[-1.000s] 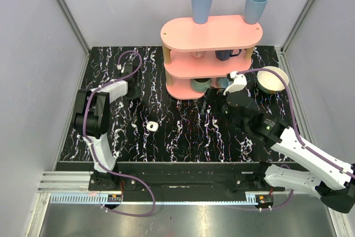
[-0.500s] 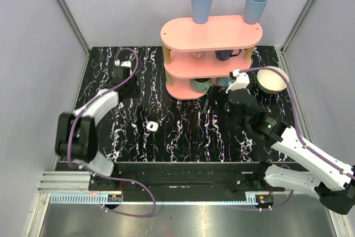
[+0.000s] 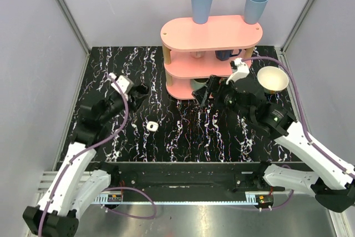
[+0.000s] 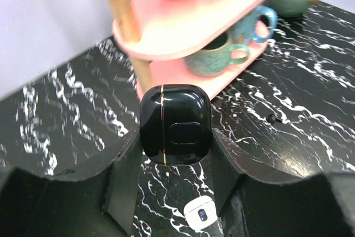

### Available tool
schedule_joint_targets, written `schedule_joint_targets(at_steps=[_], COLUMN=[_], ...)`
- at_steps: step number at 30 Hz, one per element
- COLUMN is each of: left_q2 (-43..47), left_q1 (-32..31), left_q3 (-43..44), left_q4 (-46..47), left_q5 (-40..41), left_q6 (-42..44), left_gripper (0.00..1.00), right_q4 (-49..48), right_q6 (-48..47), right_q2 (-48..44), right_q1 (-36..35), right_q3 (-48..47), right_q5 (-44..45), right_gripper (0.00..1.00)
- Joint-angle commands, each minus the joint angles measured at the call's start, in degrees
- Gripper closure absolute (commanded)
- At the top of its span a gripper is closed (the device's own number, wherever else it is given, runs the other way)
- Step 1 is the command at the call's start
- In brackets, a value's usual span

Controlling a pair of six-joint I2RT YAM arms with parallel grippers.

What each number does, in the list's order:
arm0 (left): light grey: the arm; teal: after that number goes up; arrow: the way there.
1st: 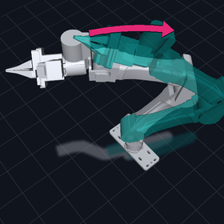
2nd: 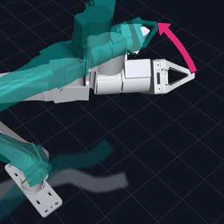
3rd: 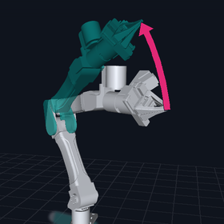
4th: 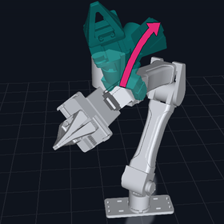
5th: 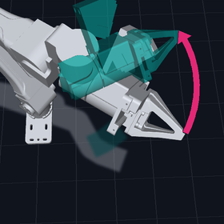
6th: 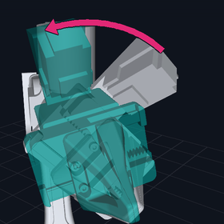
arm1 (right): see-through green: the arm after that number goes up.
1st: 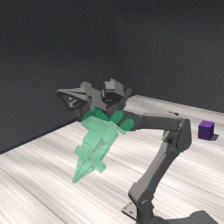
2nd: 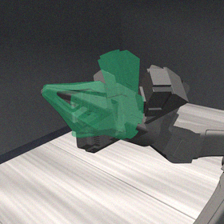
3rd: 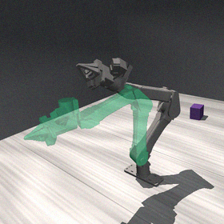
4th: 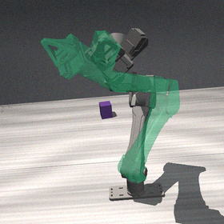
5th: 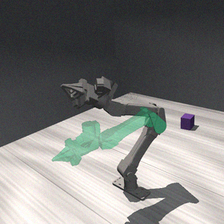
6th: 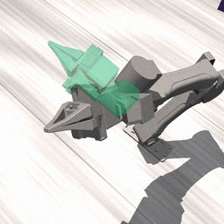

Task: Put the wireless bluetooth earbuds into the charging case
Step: Pass from the left arm to the right

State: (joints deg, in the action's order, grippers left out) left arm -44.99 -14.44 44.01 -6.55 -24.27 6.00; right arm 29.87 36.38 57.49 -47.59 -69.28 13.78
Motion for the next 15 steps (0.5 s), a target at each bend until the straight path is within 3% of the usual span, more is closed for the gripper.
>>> schedule_joint_targets(at_steps=[1, 8, 15], left_q2=[7.3, 11.0, 9.6], left_q1=[-0.4, -1.7, -7.8], left_q3=[-1.3, 2.3, 7.6], left_q4=[1.9, -3.3, -12.1], left_q5=[-15.3, -22.0, -18.8], left_q6=[12.6, 20.6, 29.5], left_gripper=[1.0, 1.0, 1.0], right_q4=[0.5, 0.8, 3.2], right_q6=[2.1, 2.2, -0.6], right_q2=[2.8, 7.8, 11.4], right_q1=[0.3, 0.2, -3.5], right_q3=[-3.5, -8.2, -12.5], right_q5=[-10.2, -20.3, -15.5], right_gripper=[0.0, 0.03, 0.1])
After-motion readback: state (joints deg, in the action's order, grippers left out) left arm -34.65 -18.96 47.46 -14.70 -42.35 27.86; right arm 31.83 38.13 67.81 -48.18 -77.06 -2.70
